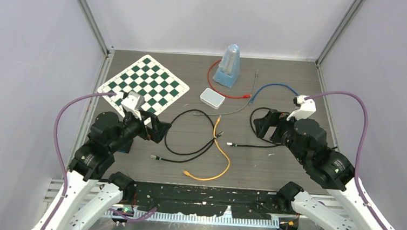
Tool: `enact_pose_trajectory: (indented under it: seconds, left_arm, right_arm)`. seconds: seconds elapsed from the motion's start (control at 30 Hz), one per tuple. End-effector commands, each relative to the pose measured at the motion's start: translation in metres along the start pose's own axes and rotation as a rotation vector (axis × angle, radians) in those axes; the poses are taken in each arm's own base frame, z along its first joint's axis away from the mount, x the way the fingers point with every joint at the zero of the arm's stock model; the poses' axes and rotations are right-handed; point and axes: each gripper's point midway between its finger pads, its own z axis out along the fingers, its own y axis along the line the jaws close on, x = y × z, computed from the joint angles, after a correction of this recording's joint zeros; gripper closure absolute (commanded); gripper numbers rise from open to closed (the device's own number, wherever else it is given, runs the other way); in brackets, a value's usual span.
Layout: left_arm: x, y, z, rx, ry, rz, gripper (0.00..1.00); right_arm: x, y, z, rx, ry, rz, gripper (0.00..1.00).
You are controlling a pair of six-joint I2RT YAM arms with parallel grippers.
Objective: Insert the plug into the switch port
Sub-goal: Pick up the connector from the center of the board.
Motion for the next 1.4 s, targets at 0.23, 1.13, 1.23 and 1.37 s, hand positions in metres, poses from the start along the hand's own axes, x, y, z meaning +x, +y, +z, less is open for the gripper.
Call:
enact_pose_trajectory:
  seconds: [0.23,1.13,1.23,1.37]
  left_arm:
    - [-0.011,0.012,-0.012,-0.066,-0.096,0.029,0.0]
    - [0.006,0.037,-0.017,-0.184,-0.13,0.048,0.0]
    - [0.007,0.039,-0.015,-0.192,-0.122,0.05,0.0]
    - [0.008,0.038,-0.012,-0.187,-0.107,0.051,0.0]
  right_arm:
    - [-0.03,0.025,0.004,-0.098,-0.103,0.008,0.04]
    - [0.077,0.078,0.273,-0.245,0.391,-0.456,0.19]
    - [0.094,0.064,0.266,-0.173,0.478,-0.364,0.22]
    - [0.112,0.058,0.249,-0.167,0.534,-0.268,0.25]
